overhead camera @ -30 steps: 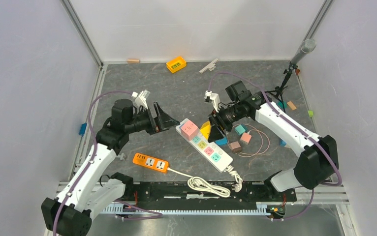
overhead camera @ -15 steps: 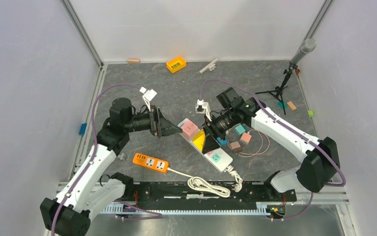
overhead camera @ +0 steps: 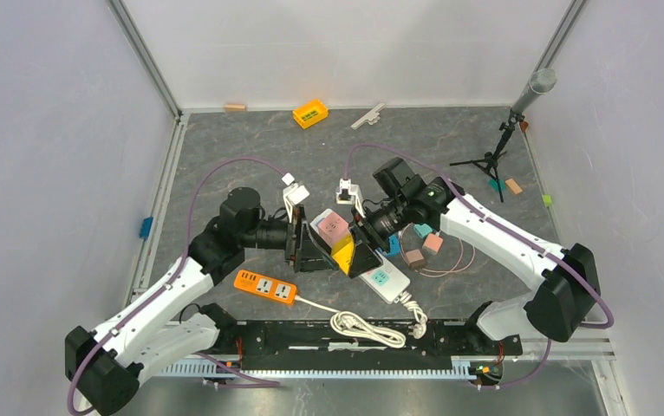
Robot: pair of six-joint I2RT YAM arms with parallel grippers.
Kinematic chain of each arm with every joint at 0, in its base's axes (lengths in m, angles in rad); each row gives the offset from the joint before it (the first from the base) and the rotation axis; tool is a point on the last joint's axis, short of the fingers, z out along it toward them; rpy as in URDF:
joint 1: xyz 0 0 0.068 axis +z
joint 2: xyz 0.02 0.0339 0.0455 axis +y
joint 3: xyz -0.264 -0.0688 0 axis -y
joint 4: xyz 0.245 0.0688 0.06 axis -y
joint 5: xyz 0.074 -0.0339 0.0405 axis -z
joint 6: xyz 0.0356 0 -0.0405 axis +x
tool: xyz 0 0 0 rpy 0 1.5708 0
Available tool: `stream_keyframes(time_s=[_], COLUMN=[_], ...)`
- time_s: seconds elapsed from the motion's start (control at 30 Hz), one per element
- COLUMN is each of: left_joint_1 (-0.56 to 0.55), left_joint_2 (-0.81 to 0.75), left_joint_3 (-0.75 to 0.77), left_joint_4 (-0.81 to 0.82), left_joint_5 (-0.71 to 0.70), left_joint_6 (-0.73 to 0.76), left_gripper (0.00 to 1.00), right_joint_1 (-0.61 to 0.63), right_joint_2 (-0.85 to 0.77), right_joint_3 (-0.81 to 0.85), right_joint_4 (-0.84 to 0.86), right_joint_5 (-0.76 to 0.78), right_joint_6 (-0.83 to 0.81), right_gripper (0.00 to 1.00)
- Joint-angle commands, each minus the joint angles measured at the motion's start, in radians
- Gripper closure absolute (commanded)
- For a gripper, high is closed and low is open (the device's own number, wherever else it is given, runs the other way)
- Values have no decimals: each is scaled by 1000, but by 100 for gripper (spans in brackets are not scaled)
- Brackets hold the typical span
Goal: Insert the plug
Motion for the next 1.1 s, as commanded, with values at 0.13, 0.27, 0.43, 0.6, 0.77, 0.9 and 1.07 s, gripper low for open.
stream_keyframes(time_s=[0.13,0.27,0.43,0.6,0.77,0.9,1.07], left_joint_1=[-44,-44,-46,-46,-45,-45,-46], left_joint_2=[53,65,85,71,47,48,48], left_joint_3=[-10,-8,-6,0,-11,-29,-35], left_joint_4=[94,95,87,30,32,117,201], left_joint_5=[-21,-44,-71,-131,-144,-32,50], left_joint_6=[81,101,114,164,167,105,30], left_gripper=[12,13,10,9,8,11,17], right_joint_1=[48,62,77,83,92,96,99], right_joint_2=[-35,-31,-24,-16,-7,5,15], right_joint_3=[52,56,77,95,107,120,140], right_joint_4=[86,85,80,64,42,19,8], right_joint_5=[-77,-78,-84,-86,-89,-86,-86], right_joint_6=[46,76,78,70,57,21,12], right_gripper=[100,100,100,100,100,100,100])
